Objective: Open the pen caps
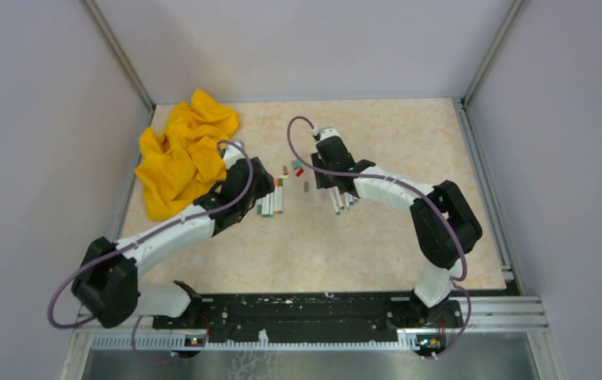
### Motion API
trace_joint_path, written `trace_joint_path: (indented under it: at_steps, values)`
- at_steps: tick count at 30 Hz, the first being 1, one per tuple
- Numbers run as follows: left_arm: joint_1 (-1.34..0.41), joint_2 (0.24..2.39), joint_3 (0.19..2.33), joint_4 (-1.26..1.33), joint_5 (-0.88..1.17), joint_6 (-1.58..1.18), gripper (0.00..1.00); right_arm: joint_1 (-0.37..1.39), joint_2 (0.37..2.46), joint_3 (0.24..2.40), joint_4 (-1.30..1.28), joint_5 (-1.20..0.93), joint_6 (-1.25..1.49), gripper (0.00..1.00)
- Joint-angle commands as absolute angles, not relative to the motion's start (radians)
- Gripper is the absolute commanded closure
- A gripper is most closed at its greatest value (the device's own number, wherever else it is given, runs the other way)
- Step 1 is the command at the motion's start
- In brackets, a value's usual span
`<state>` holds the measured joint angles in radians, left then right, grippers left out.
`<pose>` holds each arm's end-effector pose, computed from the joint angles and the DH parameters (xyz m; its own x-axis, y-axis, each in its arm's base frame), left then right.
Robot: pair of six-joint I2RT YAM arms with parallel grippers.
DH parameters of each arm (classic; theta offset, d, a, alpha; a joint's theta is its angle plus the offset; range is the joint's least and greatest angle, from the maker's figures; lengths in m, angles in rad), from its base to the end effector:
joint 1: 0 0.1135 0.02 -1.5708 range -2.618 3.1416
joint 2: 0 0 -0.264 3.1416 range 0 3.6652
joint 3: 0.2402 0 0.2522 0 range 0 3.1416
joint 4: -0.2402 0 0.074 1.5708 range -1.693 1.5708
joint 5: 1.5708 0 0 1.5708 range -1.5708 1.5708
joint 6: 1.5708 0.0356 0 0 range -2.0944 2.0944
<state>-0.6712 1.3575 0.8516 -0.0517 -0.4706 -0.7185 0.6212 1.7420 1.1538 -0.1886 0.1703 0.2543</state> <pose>0.2428 -0.1722 0.2493 -0.4785 -0.3692 -0.7967 -0.0823 0.9222 -0.3779 0.3124 0.2162 0.2112 -0.6713 -0.1756 -0.7201 -0.3166 0.9464 0.0644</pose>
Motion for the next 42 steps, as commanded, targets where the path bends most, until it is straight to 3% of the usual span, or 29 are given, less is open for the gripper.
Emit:
trace_joint_path:
  at_steps: [1, 12, 35, 40, 42]
  values:
    - [-0.667, 1.195, 0.73, -0.035, -0.561, -0.816, 0.47, 0.714, 1.763, 1.267, -0.2, 0.192, 0.297, 0.65]
    - [-0.667, 0.943, 0.654, -0.167, -0.712, -0.895, 0.46, 0.85, 2.006, 1.524, -0.307, 0.233, 0.39, 0.65]
    - [-0.667, 0.912, 0.618, -0.144, -0.716, -0.882, 0.47, 0.898, 2.171, 1.612, -0.386, 0.287, 0.418, 0.65]
    - [-0.667, 0.913, 0.612, -0.142, -0.721, -0.882, 0.47, 0.902, 2.178, 1.588, -0.403, 0.306, 0.411, 0.67]
    - [-0.667, 0.915, 0.607, -0.139, -0.721, -0.882, 0.47, 0.905, 2.179, 1.561, -0.402, 0.31, 0.412, 0.76]
